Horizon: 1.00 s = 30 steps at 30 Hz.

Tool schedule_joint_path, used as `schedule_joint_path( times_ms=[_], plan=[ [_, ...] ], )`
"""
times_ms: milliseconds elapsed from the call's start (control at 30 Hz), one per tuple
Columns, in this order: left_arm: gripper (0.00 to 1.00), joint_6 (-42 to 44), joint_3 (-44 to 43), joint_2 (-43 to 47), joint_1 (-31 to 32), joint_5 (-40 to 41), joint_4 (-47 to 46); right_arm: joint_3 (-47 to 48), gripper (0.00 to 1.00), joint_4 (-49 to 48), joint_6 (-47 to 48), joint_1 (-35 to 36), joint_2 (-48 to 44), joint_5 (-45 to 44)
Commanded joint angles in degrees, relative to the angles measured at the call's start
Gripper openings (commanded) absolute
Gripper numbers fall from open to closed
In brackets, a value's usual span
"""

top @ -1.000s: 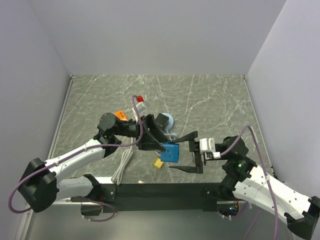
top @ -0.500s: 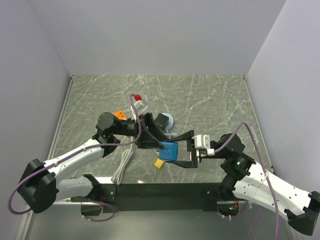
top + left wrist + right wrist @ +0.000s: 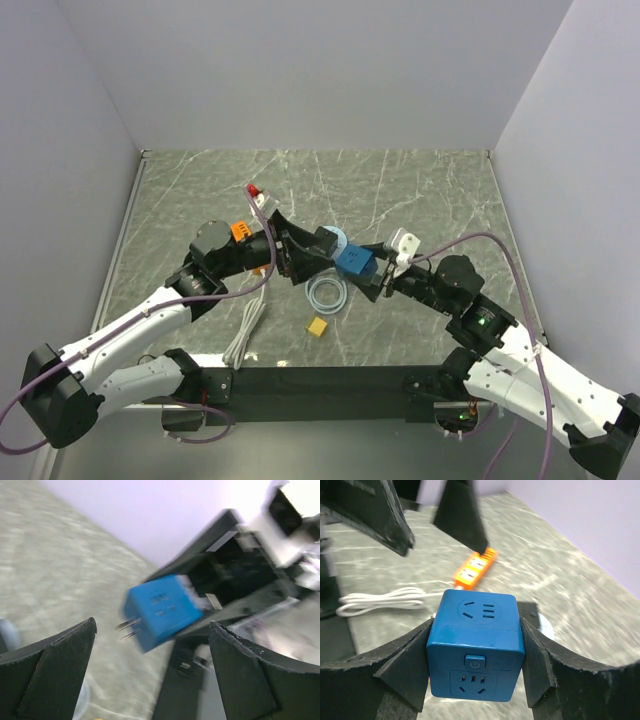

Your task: Insert the plug

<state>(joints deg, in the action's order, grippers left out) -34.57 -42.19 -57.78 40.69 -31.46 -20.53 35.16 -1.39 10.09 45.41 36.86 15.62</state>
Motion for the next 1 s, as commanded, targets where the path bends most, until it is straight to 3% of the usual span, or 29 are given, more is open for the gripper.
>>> schedule_joint_path(
  times_ms=[0, 200, 267, 533, 967],
  plan=[
    [0.99, 8.18, -1.31, -0.31, -0.34, 13.94, 3.57, 4.65, 0.28, 0.59, -0.77, -1.37, 0.65, -7.08],
    [0.99, 16.45, -3.68, -11.72, -0.17, 30.73, 4.71, 8.78, 0.27, 4.46, -2.35, -9.27, 9.44, -8.06],
    [0.99, 17.51, -6.39, -17.51, 0.09, 31.37, 4.98, 9.05, 0.26, 4.99, -2.96, -10.86, 11.03, -8.32],
    [0.99, 22.52, -15.81, -31.6, 3.34, 47.0, 9.28, 7.3, 0.26, 4.82, -4.37, -16.48, 9.72, -6.22],
    [0.99, 25.95, -24.34, -44.35, 5.89, 52.92, 16.05, 6.15, 0.25, 2.88, -5.25, -17.81, 9.55, -3.31]
  ],
)
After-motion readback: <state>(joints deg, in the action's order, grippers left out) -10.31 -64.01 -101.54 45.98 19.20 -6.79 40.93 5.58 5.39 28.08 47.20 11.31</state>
